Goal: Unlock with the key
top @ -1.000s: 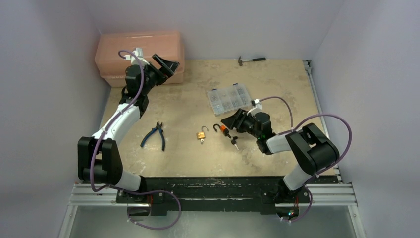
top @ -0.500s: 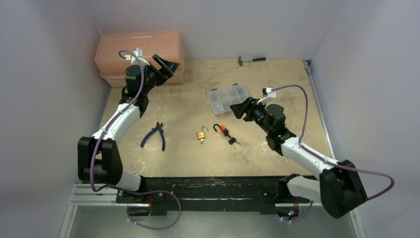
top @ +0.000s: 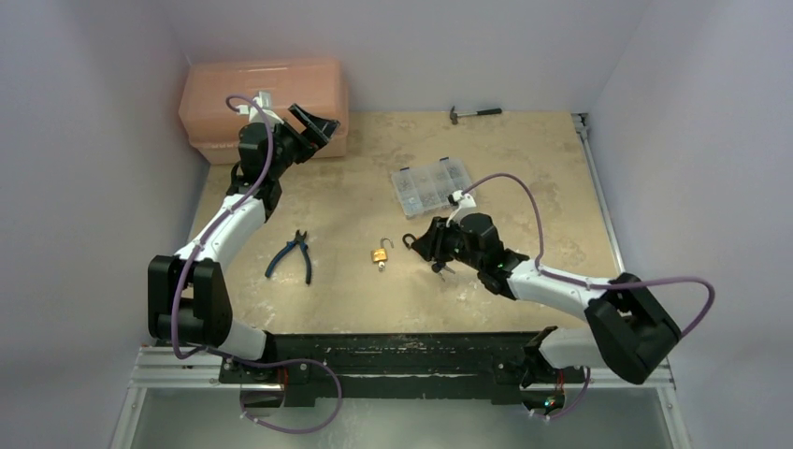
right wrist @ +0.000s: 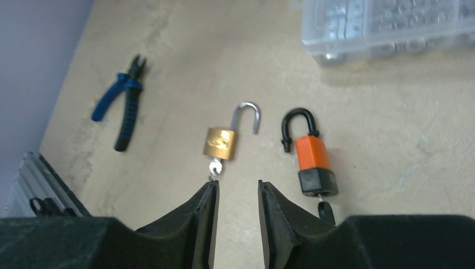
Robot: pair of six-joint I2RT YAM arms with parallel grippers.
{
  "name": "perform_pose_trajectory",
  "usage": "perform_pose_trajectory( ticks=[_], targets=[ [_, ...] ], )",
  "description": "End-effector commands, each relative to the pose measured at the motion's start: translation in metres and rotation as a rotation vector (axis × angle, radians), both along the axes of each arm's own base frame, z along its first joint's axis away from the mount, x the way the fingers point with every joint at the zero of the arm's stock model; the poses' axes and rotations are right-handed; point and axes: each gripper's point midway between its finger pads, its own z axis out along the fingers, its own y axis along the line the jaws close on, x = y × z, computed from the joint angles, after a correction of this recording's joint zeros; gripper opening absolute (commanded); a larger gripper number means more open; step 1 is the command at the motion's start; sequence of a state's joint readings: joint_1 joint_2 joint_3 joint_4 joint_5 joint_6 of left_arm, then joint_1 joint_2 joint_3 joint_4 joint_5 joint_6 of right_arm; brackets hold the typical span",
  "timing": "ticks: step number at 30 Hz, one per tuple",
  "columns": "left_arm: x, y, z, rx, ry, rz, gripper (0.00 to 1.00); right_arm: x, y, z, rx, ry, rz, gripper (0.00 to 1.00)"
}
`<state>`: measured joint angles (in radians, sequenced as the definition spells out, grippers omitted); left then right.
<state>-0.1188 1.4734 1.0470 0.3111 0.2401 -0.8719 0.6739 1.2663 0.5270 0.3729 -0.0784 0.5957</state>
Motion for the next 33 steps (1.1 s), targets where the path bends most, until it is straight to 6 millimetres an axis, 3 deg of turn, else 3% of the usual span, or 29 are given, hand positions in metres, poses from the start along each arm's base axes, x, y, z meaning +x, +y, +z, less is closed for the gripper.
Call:
perform_pose_trajectory(
  ticks=[1,9,14,22,30,33],
  targets=[
    [0.003,0.002,0.007,0.009,-0.025,0.000,0.89,0.008,0.011,-0.007,-0.007,0.032,0.013,0.38],
    [0.004,0.001,0.005,0.007,-0.013,-0.001,0.87,0.018,0.015,-0.028,-0.074,0.068,0.014,0.37],
    [0.004,0.001,0.004,0.003,-0.007,-0.001,0.83,0.033,0.003,-0.032,-0.134,0.046,-0.034,0.37],
    [0.004,0.000,0.004,0.000,-0.007,-0.007,0.82,0.056,-0.030,-0.055,-0.158,0.101,-0.103,0.36],
    [0.005,-0.002,0.002,-0.008,-0.001,-0.014,0.82,0.064,-0.040,-0.055,-0.193,0.084,-0.121,0.36],
    [0.005,-0.002,0.003,-0.008,-0.003,-0.014,0.81,0.062,-0.042,-0.045,-0.191,0.064,-0.119,0.36]
  ],
)
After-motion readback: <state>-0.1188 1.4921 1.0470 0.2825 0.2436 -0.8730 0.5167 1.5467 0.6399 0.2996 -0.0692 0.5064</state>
